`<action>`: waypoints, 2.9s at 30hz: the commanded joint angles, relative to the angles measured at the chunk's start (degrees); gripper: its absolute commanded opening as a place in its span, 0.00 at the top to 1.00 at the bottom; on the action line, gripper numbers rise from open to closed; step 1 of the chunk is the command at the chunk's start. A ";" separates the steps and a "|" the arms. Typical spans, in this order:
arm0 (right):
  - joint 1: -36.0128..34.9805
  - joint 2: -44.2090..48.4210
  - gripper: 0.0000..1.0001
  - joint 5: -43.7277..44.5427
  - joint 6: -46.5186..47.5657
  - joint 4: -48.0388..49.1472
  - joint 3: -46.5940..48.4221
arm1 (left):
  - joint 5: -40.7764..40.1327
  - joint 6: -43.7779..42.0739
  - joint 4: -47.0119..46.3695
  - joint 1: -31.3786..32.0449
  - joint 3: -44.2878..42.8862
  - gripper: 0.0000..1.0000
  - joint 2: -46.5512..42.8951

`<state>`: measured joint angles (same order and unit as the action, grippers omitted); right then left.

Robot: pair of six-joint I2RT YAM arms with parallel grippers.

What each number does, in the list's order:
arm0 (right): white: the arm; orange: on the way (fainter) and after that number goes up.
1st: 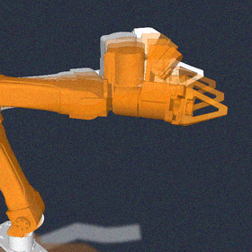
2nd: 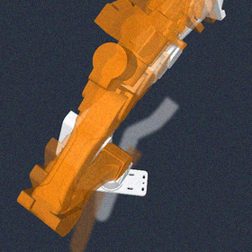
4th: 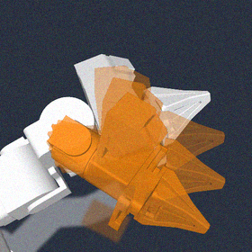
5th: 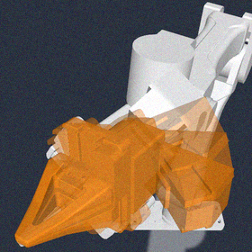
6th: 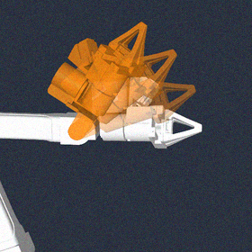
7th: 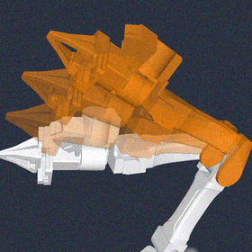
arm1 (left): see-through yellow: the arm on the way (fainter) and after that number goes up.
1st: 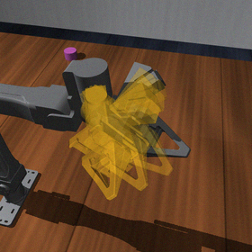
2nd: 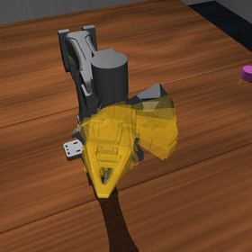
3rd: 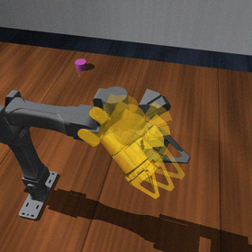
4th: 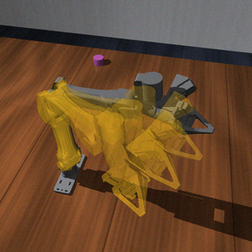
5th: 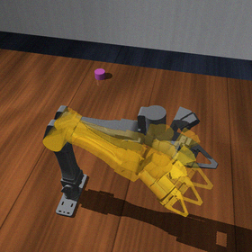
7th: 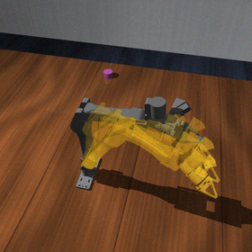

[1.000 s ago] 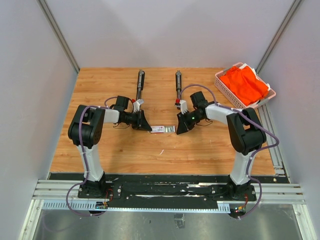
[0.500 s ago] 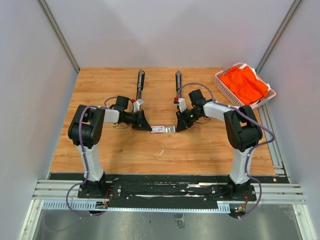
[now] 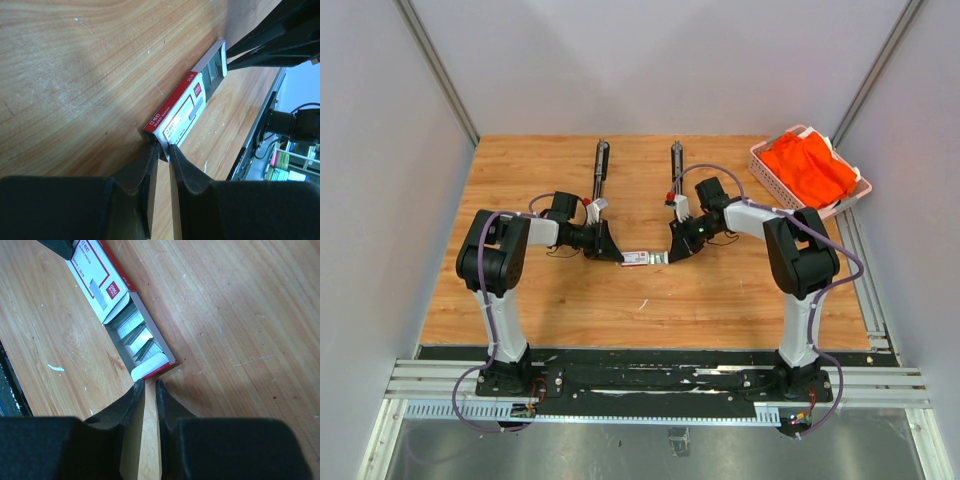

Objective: Unload the staples from the stapler

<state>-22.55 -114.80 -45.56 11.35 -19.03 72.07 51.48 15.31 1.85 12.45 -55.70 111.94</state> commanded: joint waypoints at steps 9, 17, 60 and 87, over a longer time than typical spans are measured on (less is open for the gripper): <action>-1.71 -2.45 0.84 0.10 2.46 -0.05 2.34 | -0.42 -1.18 1.25 -0.23 0.02 0.78 1.26; -1.69 -1.77 0.84 4.94 8.40 -2.24 4.06 | -2.09 -3.30 4.12 -0.63 -1.20 0.78 1.44; -11.44 1.65 0.53 8.60 43.53 -7.85 6.69 | -2.93 -6.37 7.31 -2.08 -2.74 0.72 0.87; -12.54 -2.70 0.44 12.31 41.06 -6.22 9.72 | -1.96 -5.56 6.41 -2.08 -2.48 0.71 0.91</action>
<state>-33.98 -115.96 -33.78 52.07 -23.07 79.61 51.09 10.57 7.73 10.90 -58.76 112.46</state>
